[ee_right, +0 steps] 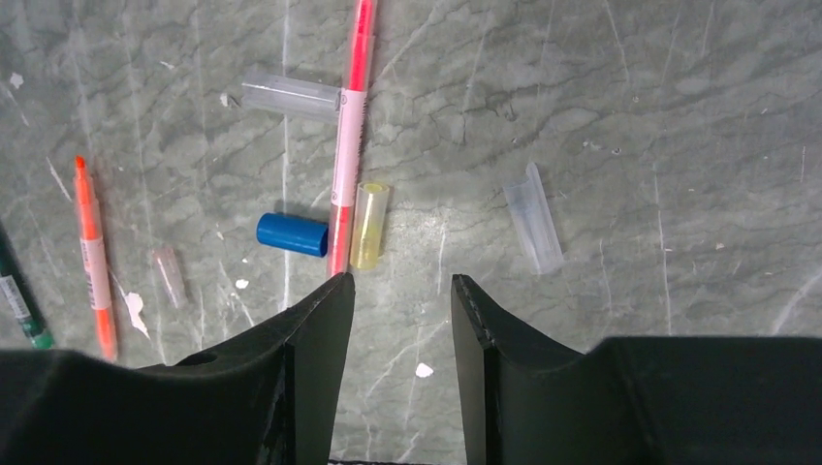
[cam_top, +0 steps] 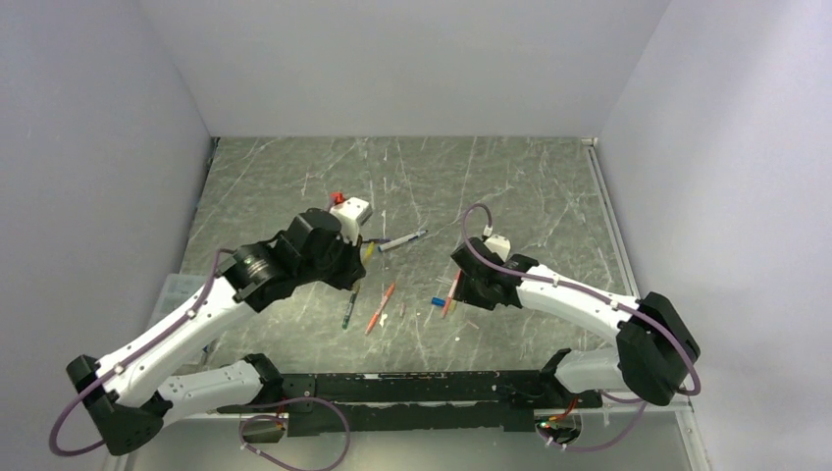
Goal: Insert the pens into the pen caps
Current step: Insert the pen cap onto the pen.
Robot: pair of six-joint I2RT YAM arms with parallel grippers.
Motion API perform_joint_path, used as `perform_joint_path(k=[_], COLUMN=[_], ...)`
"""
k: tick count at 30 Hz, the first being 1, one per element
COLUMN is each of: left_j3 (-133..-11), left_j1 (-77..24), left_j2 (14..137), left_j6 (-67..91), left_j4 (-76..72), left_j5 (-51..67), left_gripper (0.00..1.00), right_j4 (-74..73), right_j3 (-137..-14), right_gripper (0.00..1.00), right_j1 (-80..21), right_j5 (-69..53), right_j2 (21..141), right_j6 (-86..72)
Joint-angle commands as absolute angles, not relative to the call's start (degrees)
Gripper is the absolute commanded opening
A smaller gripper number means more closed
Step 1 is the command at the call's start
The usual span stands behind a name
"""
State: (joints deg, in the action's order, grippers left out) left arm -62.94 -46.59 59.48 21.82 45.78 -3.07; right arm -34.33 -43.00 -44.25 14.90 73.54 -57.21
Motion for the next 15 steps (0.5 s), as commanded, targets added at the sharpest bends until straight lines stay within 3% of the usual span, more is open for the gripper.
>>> perform_joint_path(k=[1,15], left_j3=[-62.9,-59.0], left_j1=[-46.7,-46.7], left_j2=[53.6,49.1], left_j6=[18.2,17.3], left_j4=[44.9,44.8], left_j5=[-0.2,0.9], left_gripper=[0.00,0.00], right_j4=[-31.0,-27.4], right_j3=[-42.3,-42.3], right_gripper=[0.45,0.45], right_j1=[-44.5,-44.5], right_j5=[16.9,17.5], right_j2=[74.5,80.2], right_j6=[-59.6,-61.1])
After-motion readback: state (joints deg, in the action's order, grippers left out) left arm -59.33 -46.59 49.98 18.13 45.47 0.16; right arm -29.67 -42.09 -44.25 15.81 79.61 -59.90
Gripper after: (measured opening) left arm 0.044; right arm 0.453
